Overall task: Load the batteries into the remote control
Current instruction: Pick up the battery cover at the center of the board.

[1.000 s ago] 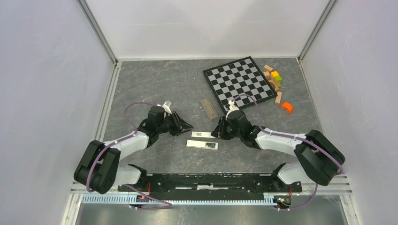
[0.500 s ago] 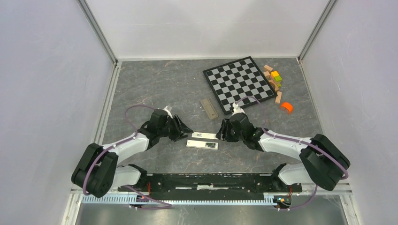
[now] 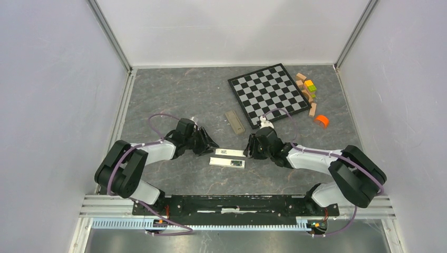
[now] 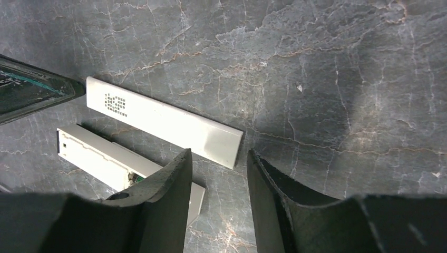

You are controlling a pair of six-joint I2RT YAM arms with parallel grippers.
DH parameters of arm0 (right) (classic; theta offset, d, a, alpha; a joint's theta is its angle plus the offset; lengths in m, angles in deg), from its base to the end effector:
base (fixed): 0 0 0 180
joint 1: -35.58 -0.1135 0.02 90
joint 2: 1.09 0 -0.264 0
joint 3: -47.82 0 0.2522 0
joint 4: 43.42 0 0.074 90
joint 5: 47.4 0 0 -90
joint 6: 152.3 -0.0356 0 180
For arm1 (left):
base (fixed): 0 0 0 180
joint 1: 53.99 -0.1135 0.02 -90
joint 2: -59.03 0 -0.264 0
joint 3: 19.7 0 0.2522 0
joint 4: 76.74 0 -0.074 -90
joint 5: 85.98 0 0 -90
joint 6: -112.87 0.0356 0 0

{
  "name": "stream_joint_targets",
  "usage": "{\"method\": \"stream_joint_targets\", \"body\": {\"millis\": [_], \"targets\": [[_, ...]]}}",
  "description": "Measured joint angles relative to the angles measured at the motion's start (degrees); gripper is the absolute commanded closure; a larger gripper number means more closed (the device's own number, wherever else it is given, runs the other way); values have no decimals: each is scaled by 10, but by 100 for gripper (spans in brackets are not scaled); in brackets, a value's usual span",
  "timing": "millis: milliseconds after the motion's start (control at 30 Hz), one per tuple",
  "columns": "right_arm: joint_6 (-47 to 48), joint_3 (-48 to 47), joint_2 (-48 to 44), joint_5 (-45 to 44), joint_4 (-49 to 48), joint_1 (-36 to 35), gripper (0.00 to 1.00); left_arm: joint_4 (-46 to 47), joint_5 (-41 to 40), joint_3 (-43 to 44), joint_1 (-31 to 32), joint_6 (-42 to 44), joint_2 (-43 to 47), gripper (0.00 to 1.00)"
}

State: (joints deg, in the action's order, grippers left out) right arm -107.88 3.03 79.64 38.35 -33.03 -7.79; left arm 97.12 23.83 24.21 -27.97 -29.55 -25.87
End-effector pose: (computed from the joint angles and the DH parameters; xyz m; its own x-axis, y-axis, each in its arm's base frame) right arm 0.1888 0.1748 0.1468 -0.8306 0.1952 -0.5216 -0.0777 0.8868 0.4557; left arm 0.2284 -0.1249 0.1322 -0.8930 -0.3938 -0.2181 -0.1439 0.7087 -0.6906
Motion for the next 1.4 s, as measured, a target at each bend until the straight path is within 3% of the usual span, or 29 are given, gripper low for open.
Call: {"method": "stream_joint_targets", "body": {"millis": [367, 1267, 1367, 1400], "targets": [[-1, 1, 16, 37, -33, 7, 57, 74, 37, -8, -2, -13, -37, 63], [-16, 18, -57, 88, -38, 4, 57, 31, 43, -24, 34, -29, 76, 64], [-16, 18, -64, 92, -35, 3, 57, 27, 43, -27, 37, -33, 90, 73], [-16, 18, -66, 94, -33, 3, 57, 25, 43, -29, 38, -35, 95, 81]]}}
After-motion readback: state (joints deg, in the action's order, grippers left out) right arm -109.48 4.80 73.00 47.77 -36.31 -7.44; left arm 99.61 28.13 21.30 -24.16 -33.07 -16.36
